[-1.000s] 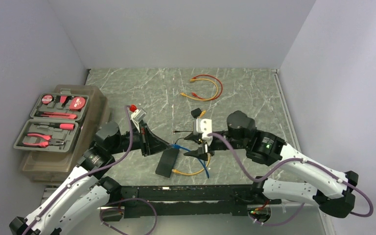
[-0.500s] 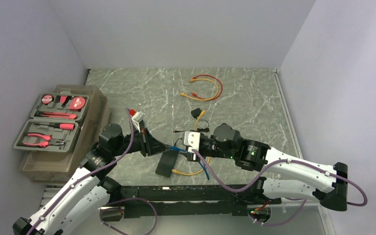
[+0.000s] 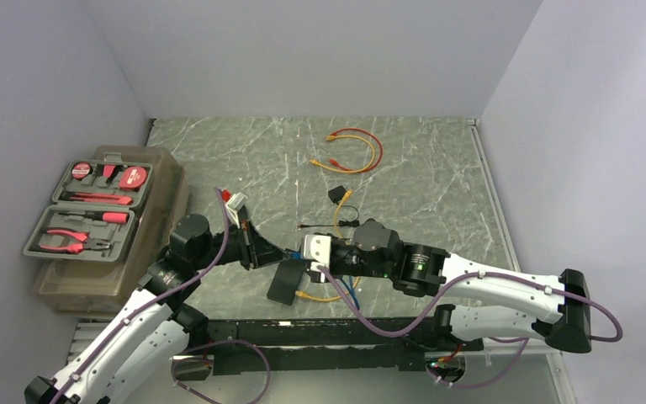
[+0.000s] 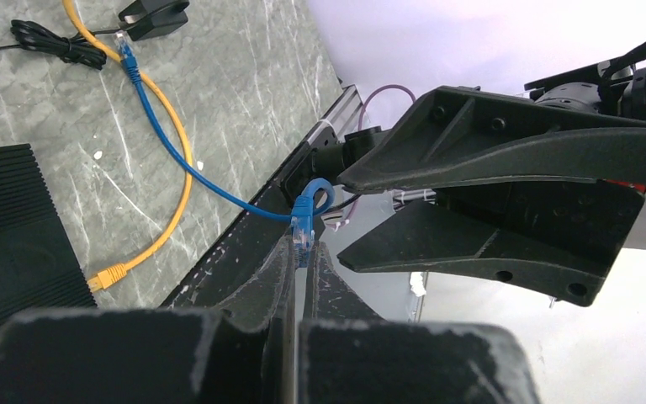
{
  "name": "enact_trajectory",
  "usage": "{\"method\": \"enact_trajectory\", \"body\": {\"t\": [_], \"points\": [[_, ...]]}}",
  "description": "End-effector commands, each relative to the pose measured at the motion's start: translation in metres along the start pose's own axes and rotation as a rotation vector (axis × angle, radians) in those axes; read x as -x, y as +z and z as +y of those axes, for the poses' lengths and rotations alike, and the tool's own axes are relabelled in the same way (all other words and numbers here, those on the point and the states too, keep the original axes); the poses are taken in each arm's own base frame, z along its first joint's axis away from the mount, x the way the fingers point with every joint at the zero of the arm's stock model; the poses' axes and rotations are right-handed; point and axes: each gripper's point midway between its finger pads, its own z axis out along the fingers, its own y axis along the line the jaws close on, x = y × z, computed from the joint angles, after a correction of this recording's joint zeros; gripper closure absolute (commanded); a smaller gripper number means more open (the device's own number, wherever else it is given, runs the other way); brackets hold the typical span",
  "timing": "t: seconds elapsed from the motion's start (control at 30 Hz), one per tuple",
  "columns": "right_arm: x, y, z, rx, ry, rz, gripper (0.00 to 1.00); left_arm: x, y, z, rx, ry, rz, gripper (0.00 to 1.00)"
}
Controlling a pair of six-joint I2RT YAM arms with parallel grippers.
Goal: Insert the plug into the switch port
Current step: Pick up the connector from the center of the board.
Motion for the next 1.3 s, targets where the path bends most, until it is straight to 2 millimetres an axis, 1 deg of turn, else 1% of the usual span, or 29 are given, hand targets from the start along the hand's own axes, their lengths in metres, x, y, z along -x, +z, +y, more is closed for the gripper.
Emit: {"method": "enact_trajectory", "body": {"t": [0.0, 0.2, 0.37, 0.7, 1.0, 1.13, 1.27], "points": [[0.009, 0.005, -0.008, -0.047, -0.030, -0.035, 0.55, 0.004, -0.003, -0.008, -0.029, 0.012, -0.018, 1.00], [0.002, 0.008, -0.011, -0.067, -0.034, -0.019, 0.59, 0.005, -0.004, -0.010, -0.035, 0.014, -0.021, 1.00], [-0.002, 0.011, -0.010, -0.069, -0.034, -0.008, 0.60, 0.005, -0.004, -0.010, -0.037, 0.014, -0.021, 1.00], [-0.003, 0.013, -0.009, -0.063, -0.041, -0.005, 0.70, 0.004, -0.004, -0.010, -0.040, 0.011, -0.019, 1.00], [-0.004, 0.015, -0.007, -0.057, -0.046, 0.002, 0.75, 0.004, -0.005, -0.012, -0.047, 0.013, -0.020, 1.00], [-0.005, 0.016, -0.007, -0.056, -0.047, 0.004, 0.79, 0.004, -0.005, -0.012, -0.047, 0.012, -0.019, 1.00], [-0.004, 0.016, -0.007, -0.057, -0.051, 0.004, 0.91, 0.004, -0.005, -0.011, -0.048, 0.013, -0.020, 1.00]]}}
